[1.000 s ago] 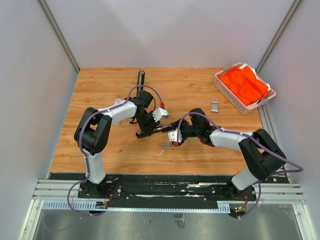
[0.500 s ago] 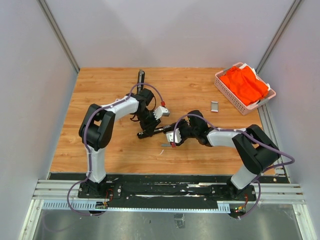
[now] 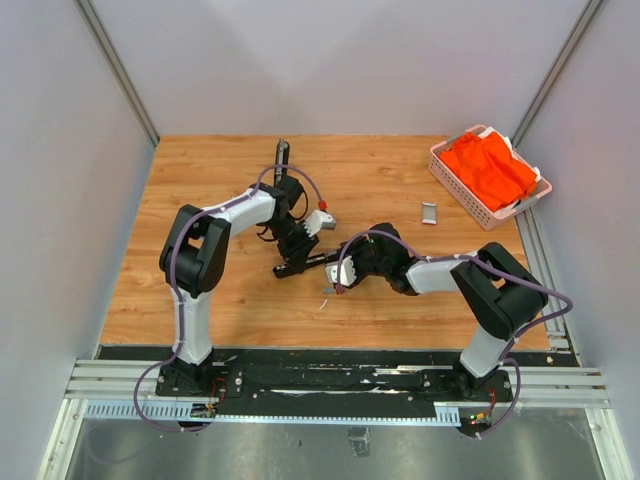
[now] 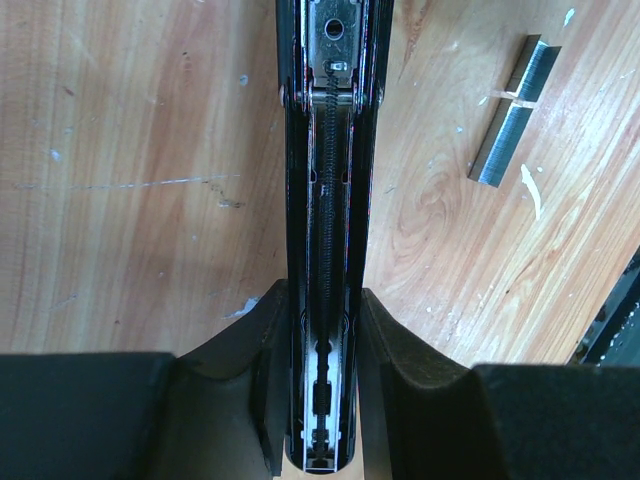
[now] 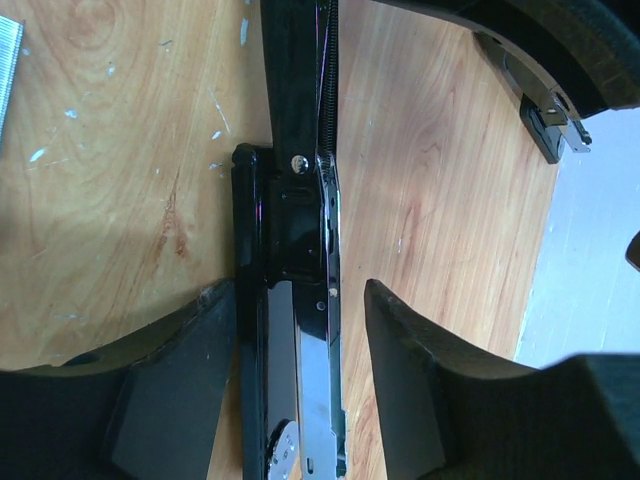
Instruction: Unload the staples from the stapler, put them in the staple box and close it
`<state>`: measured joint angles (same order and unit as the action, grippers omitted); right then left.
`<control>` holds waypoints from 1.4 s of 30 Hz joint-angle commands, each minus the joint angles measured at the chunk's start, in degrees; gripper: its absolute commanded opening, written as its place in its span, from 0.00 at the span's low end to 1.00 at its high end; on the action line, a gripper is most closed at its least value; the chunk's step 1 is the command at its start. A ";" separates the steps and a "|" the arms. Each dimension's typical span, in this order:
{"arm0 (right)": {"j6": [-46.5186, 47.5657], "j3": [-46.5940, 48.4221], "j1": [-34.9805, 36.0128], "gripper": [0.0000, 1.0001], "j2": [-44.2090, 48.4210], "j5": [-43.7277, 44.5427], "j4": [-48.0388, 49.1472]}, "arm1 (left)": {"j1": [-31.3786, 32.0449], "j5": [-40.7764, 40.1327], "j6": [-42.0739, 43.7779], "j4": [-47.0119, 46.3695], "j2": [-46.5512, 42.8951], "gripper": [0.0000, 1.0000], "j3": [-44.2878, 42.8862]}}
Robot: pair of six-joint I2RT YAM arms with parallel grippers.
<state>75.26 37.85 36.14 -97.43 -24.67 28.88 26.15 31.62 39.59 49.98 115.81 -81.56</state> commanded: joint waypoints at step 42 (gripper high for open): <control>-7.50 1.81 6.75 0.31 -4.05 7.56 1.83 | -2.65 7.26 -1.03 2.85 1.85 0.18 -2.49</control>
<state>71.72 38.28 41.91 -100.03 -18.17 33.01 23.59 35.38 38.94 52.25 117.23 -82.30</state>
